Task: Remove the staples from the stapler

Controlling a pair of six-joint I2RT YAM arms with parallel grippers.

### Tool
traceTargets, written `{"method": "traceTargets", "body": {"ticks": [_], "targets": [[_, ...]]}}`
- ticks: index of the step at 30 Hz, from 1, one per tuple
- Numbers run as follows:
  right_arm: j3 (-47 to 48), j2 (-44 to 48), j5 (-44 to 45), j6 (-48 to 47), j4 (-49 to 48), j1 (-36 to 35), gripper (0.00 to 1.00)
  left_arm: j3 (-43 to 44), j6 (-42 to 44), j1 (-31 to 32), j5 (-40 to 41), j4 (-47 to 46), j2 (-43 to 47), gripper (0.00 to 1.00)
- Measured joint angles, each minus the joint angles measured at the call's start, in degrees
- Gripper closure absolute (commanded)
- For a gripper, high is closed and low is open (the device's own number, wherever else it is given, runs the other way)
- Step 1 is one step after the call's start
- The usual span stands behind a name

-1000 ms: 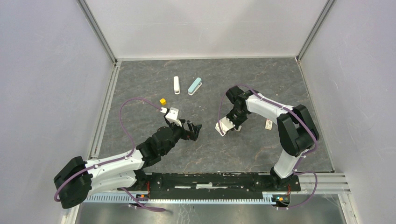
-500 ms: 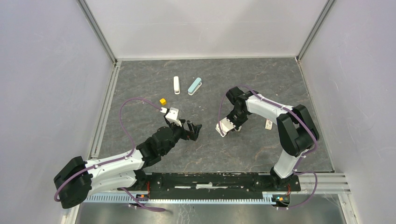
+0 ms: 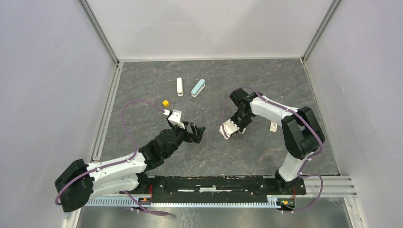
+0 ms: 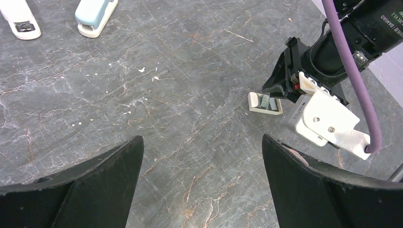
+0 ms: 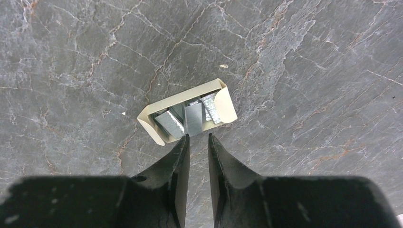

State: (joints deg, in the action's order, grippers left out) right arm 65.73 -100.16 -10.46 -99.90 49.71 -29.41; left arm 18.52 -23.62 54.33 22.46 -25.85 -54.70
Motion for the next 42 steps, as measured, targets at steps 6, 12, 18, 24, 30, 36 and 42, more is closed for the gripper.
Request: {"method": "traceTargets", "body": {"ticks": [6,12,18,24,30,36,42], "targets": [[0.0,0.0,0.0,0.02,-0.76,0.0,0.74,-0.11,-0.02,0.0,0.0,0.0,0.0,0.0],[0.0,0.0,-0.02,0.04,-1.49,0.0,0.74,-0.11,-0.09,0.0,0.0,0.0,0.0,0.0],[0.0,0.0,-0.02,0.07,-1.81,0.0,0.74,-0.11,-0.59,0.0,0.0,0.02,0.0,0.0],[0.0,0.37,0.0,0.02,-1.29,0.0,0.74,-0.11,-0.66,0.0,0.0,0.0,0.17,0.0],[0.0,1.29,0.0,0.0,-0.59,0.0,0.74,-0.13,-0.7,0.0,0.0,0.02,0.55,0.0],[0.0,1.31,0.0,-0.02,0.15,0.0,0.73,-0.15,-0.79,0.0,0.0,0.02,0.83,0.0],[-0.02,1.31,0.02,0.0,0.11,0.0,0.73,-0.17,-0.81,0.0,0.02,0.0,0.87,0.0]]}}
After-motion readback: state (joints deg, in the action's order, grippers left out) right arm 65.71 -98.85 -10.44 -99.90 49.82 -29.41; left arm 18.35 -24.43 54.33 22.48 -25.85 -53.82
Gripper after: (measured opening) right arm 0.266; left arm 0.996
